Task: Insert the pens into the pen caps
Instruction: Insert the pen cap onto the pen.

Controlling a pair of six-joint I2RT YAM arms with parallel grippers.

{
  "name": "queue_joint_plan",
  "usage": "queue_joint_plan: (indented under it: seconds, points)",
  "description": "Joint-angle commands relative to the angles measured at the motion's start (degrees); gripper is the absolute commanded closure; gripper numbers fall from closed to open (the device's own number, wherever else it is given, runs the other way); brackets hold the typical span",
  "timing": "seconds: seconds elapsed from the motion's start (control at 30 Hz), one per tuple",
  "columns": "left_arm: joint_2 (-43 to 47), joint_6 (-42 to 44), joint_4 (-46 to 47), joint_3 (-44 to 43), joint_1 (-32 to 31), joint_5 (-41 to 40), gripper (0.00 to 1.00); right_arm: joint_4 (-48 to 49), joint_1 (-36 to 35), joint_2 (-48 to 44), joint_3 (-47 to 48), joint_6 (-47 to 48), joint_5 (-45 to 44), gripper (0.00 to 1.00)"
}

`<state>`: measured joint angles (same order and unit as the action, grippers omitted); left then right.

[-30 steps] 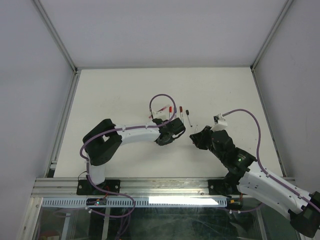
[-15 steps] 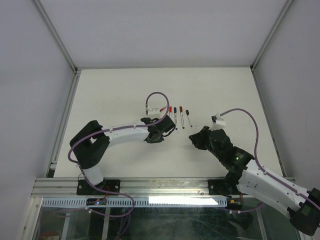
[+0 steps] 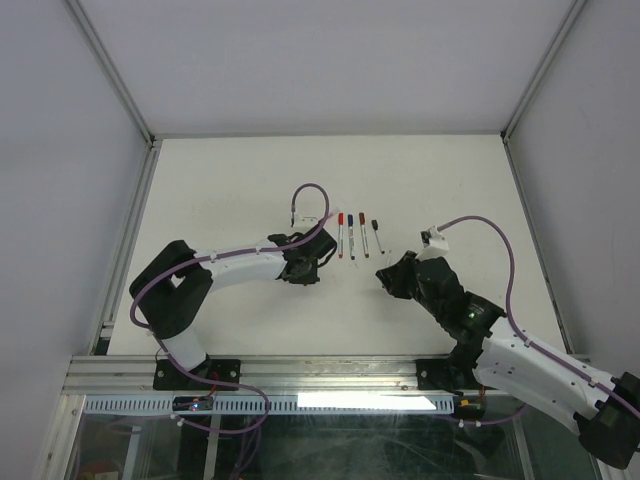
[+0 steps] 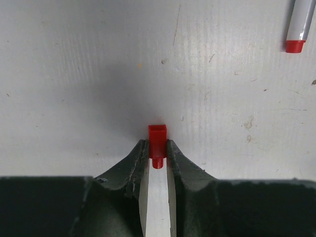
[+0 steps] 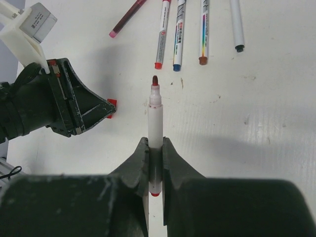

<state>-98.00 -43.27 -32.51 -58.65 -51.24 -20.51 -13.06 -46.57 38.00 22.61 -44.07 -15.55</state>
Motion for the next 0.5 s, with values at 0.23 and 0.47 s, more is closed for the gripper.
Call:
queue_joint_plan:
  seconds: [0.23, 0.47]
  points:
    - [-1.43, 1.43, -0.48, -1.63, 0.5, 0.65, 0.65, 3.16, 0.29, -0.64, 0.41, -0.74, -0.17, 1.0]
    - [-3.75, 1.47, -1.07, -2.8, 0.53, 0.84, 0.67, 2.87, 0.27, -1.18, 0.31, -0.83, -0.52, 1.0]
